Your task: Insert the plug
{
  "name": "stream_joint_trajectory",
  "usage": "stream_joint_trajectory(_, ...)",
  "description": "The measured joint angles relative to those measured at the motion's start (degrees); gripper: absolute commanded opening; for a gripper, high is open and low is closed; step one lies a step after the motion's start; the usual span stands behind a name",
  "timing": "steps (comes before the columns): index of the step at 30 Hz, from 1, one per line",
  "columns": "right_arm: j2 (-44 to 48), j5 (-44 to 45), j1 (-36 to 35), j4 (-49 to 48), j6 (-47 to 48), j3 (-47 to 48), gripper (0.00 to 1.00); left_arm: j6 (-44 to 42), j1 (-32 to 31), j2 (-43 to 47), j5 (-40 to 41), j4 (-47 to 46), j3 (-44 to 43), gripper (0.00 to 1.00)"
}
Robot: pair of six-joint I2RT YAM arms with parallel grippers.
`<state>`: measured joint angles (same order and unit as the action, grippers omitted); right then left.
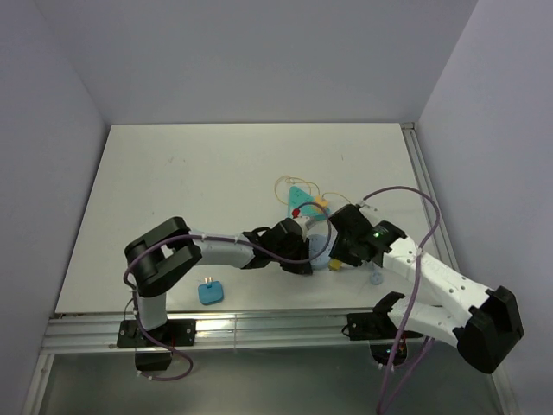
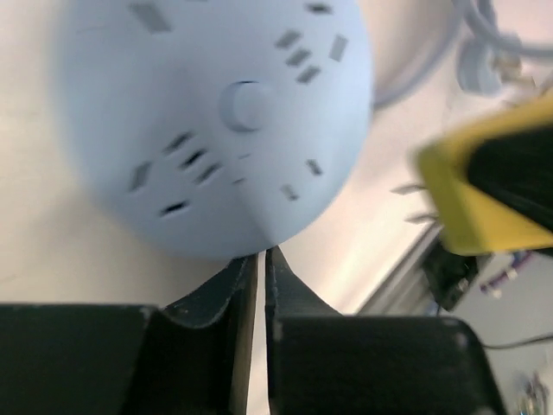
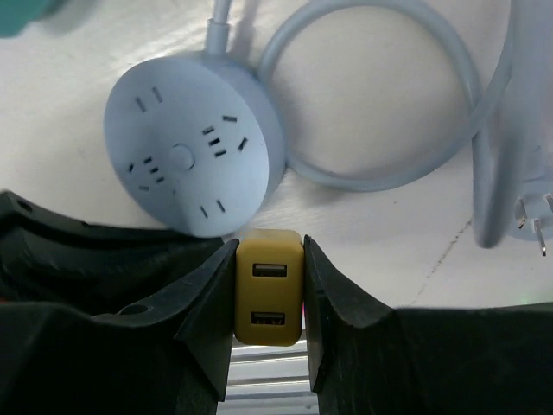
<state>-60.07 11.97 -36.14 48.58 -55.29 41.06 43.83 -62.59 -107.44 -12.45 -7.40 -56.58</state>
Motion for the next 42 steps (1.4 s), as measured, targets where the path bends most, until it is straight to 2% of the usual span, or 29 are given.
stream_joint_trajectory(6,7.21,1.05,0.0,-0.55,3.06,0.24,0.0,-1.22,1.86,6.86,4.68,2.08,3.82,0.21)
stream_joint_trajectory(8,7.04,2.12,0.0,-1.68,5.55,0.72,0.0,-1.42,1.64,9.46,5.35,2.54,4.81,0.25)
stream_joint_trajectory(12,2.75,4.76,0.0,-5.84,11.45,1.81,0.0,-2.36,1.53,14.1,7.91,3.93,6.12,0.42)
stream_joint_trajectory(13,1.44,5.46,0.0,-7.13,12.87,2.01,0.0,-2.64,1.53,15.06,8.63,4.42,6.27,0.43)
stream_joint_trajectory(19,-0.2,7.32,-0.48,-14.82,20.9,2.01,0.0,-4.83,2.6,17.16,12.87,5.9,6.67,0.43)
stream_joint_trajectory(25,-2.03,6.67,-0.55,-20.74,25.09,0.48,0.0,-5.51,7.96,16.55,12.41,5.42,8.15,0.43)
stream_joint_trajectory(29,-2.84,5.57,-0.63,-23.02,25.79,-2.43,0.0,-5.68,10.34,16.41,12.04,4.85,8.44,0.43)
stream_joint_trajectory(42,-3.56,4.96,-1.77,-26.67,24.94,-5.38,0.0,-6.27,11.52,14.78,7.1,1.6,8.44,0.43)
